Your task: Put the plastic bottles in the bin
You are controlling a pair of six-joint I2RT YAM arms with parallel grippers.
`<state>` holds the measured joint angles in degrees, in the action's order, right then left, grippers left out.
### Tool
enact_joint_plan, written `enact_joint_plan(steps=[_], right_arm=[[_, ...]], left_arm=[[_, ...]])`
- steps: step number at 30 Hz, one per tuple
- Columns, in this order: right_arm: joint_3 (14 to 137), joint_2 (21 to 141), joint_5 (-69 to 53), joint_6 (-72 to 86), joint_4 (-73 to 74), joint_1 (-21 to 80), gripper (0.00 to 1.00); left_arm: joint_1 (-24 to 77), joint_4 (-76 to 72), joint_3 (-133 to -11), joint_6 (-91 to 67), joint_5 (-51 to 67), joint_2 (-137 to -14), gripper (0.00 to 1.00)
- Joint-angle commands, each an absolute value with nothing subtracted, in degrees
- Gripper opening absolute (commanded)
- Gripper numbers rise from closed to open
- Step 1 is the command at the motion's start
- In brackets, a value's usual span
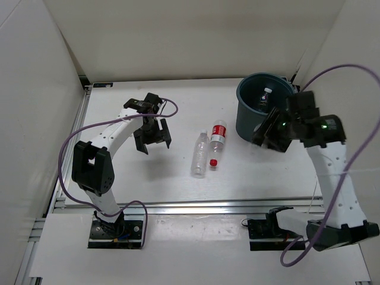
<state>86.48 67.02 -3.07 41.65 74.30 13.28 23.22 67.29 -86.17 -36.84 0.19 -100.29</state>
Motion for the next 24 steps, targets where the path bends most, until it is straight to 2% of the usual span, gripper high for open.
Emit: enact_joint_plan(steps=[1,5,10,13,19,20,23,24], right_arm=[[98.4,70.5,-4.0,42.6,83.5,12.6,0.06],[110.7,79.3,-1.1,43.9,83.5,12.0,0.03],[126.3,93.6,-1.4,42.9,79.5,5.7,0.03],[128.2,98.3,-3.8,41.1,77.4,1.6,0.09],[124.4,100.9,-7.6,36.9,70.0,-3.8,0.54],[125.1,102.2,-8.3,36.0,70.0,-4.3,0.74],[129.8,103.4,-8.9,35.5,72.6,-4.3,1.00],[129.8,103.4,-8.9,35.5,72.6,-4.3,1.00]], left_arm=[[23.6,67.1,-88.1,-36.3,-0.6,-98.2,1.00],[23.6,67.1,-89.4,-36.3,-0.6,-98.7,1.00],[23.6,67.7,-90.8,-36.3,-0.1,-99.8,1.00],[23.6,67.7,-92.0,-35.8,-0.1,-99.8,1.00],[23.6,65.4,-92.5,-34.6,3.4,-98.0,1.00],[23.6,65.4,-93.3,-34.6,3.4,-98.0,1.00],[23.6,65.4,-97.4,-34.1,4.5,-99.1,1.00],[23.6,64.9,-98.6,-34.1,5.0,-99.7,1.00]])
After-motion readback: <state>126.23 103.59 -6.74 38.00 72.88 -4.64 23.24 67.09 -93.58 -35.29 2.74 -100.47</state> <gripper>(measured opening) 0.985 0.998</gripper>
